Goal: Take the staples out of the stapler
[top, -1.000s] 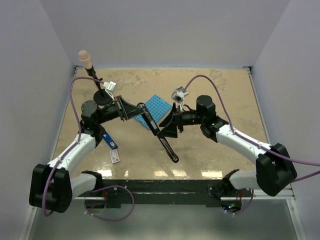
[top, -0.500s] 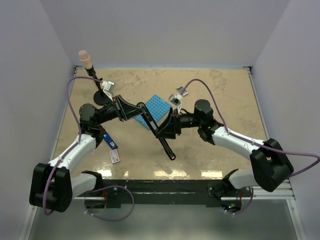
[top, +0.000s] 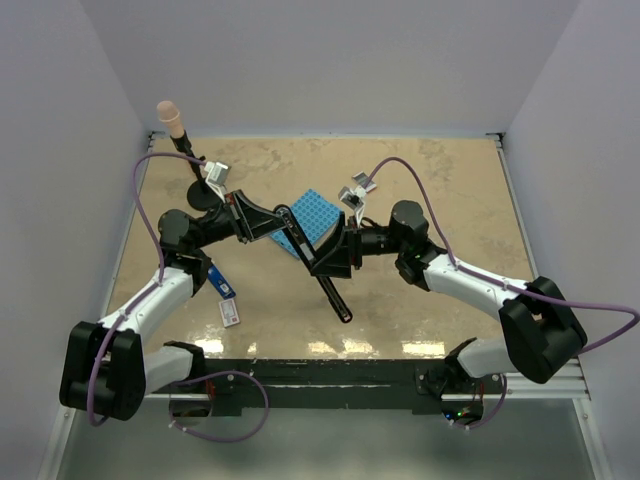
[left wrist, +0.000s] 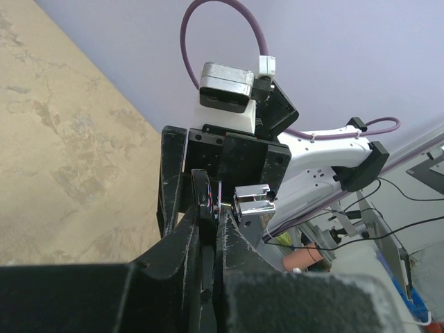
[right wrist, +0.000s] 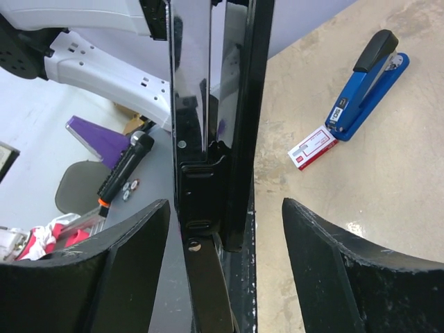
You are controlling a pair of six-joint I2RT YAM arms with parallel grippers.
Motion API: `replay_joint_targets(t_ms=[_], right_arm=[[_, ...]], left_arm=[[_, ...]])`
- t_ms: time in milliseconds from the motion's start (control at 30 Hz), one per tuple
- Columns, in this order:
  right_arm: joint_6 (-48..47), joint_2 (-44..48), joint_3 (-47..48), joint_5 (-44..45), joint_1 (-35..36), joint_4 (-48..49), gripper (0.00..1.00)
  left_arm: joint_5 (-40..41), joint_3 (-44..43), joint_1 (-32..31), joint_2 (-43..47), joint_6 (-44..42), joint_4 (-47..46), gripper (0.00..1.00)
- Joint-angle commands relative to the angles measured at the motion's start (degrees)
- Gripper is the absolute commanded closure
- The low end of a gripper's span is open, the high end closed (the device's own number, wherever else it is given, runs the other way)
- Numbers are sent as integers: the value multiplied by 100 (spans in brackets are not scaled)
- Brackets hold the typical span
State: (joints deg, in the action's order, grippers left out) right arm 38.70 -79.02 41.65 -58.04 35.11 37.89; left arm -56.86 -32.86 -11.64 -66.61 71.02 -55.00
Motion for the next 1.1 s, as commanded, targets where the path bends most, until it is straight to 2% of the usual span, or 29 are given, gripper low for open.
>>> replay_joint_targets(t_ms=[0, 100, 233, 267, 333, 367, 433, 467, 533, 633, 733, 933, 1033, 1067], right_arm=[[243, 62, 89, -5, 74, 561, 29], [235, 71, 133, -14, 101, 536, 28], [217, 80, 159, -5, 127, 474, 42], [217, 98, 142, -5, 127, 474, 52], [200, 141, 124, 30, 119, 439, 65], [182, 220, 116, 117, 119, 369, 74], [59, 299, 124, 214, 119, 220, 83], [-11, 352, 176, 327, 119, -60, 91], [-274, 458, 247, 451, 110, -360, 99], [-556, 537, 370, 645, 75, -879, 100], [-548, 598, 344, 689, -92, -1029, 100], [-732, 704, 186, 654, -619, -1406, 100], [-1047, 731, 221, 916, -804, -2011, 100], [-1170, 739, 325, 1318, -822, -2544, 100]], left_arm=[[70, 8, 21, 16, 236, -582, 100], [61, 8, 21, 16, 228, -590, 100], [52, -27, 21, 7, 219, -591, 100], [52, -19, 30, -10, 219, -591, 100], [61, -45, 30, -27, 175, -556, 100], [61, -62, 30, -62, 123, -486, 100], [61, -167, 47, -98, -148, -47, 99], [52, -211, 56, -133, -255, 102, 87], [61, -317, 74, -124, -553, 489, 70], [140, -484, 83, -80, -1035, 1051, 60], [263, -704, 92, 25, -1563, 1868, 56], [404, -924, 170, 113, -2074, 2749, 52], [395, -1046, 206, 69, -2250, 3012, 52], [439, -1177, 206, 43, -2355, 3326, 52]])
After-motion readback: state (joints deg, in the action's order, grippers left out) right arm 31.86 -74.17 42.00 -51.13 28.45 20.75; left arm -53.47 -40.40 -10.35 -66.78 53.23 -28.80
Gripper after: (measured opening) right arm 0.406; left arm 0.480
